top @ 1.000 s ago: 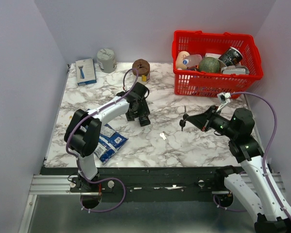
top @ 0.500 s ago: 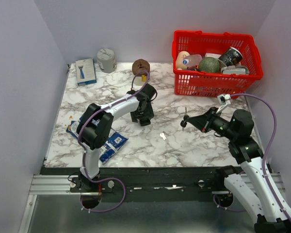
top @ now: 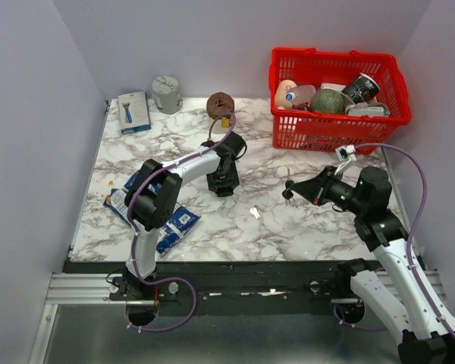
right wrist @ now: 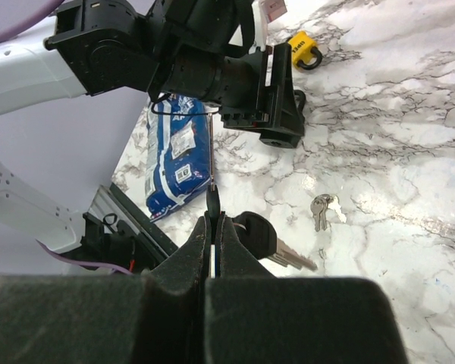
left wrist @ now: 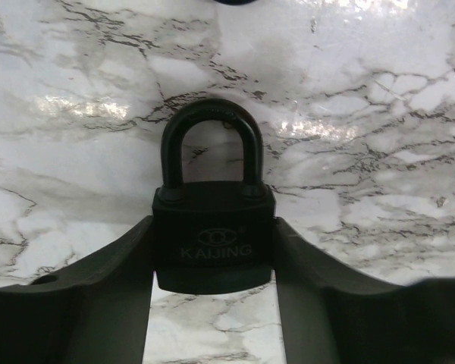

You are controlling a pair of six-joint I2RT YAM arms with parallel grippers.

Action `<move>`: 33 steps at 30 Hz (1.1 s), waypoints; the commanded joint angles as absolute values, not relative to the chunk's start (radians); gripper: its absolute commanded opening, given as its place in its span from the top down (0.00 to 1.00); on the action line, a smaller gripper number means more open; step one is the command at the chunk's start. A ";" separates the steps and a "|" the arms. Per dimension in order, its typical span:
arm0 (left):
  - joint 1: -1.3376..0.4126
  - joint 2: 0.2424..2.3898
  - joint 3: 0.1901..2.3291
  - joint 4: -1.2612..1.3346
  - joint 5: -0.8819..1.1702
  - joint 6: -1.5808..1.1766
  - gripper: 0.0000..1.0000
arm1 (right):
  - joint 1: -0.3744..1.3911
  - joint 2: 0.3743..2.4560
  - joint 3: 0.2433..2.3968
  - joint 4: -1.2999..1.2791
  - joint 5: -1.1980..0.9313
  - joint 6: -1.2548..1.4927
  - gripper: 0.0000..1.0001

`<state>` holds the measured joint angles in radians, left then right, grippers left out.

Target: Unlock with the key

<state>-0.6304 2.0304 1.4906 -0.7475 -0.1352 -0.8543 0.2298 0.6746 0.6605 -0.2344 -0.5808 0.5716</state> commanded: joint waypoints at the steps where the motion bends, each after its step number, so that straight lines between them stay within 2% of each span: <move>1: -0.635 2.013 1.482 -0.769 -0.065 -0.867 0.82 | 0.230 0.686 0.675 -0.241 -0.613 0.558 0.99; 2: -0.637 1.975 1.462 -0.759 -0.045 -0.894 0.93 | 0.229 0.687 0.676 -0.244 -0.623 0.560 0.99; 4: -0.635 1.921 1.428 -0.692 0.038 -0.946 1.00 | 0.230 0.689 0.683 -0.276 -0.640 0.549 0.99; 9: -0.635 1.714 1.260 -0.427 0.181 -1.100 1.00 | 0.244 0.728 0.684 -0.342 -0.615 0.476 0.99; 13: -0.634 1.609 1.220 -0.381 0.233 -1.173 1.00 | 0.328 0.767 0.677 -0.325 -0.572 0.523 0.99; 18: -0.637 1.451 1.094 -0.278 0.177 -1.296 1.00 | 0.484 0.851 0.744 -0.370 -0.513 0.586 0.99; 20: -0.637 1.395 1.039 -0.224 0.170 -1.328 1.00 | 0.495 0.864 0.739 -0.347 -0.514 0.644 0.99; 24: -0.641 1.336 0.999 -0.239 0.126 -1.280 1.00 | 0.560 0.873 0.750 -0.301 -0.436 0.781 0.99; 33: -0.643 1.247 0.914 -0.127 0.066 -1.266 1.00 | 0.696 1.034 0.892 -0.305 -0.364 0.828 0.99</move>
<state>-0.6373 1.2953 0.8948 -0.2550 0.1123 -1.2572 0.6353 0.9703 0.8085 -0.3298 -0.4183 0.7876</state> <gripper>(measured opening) 0.642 0.023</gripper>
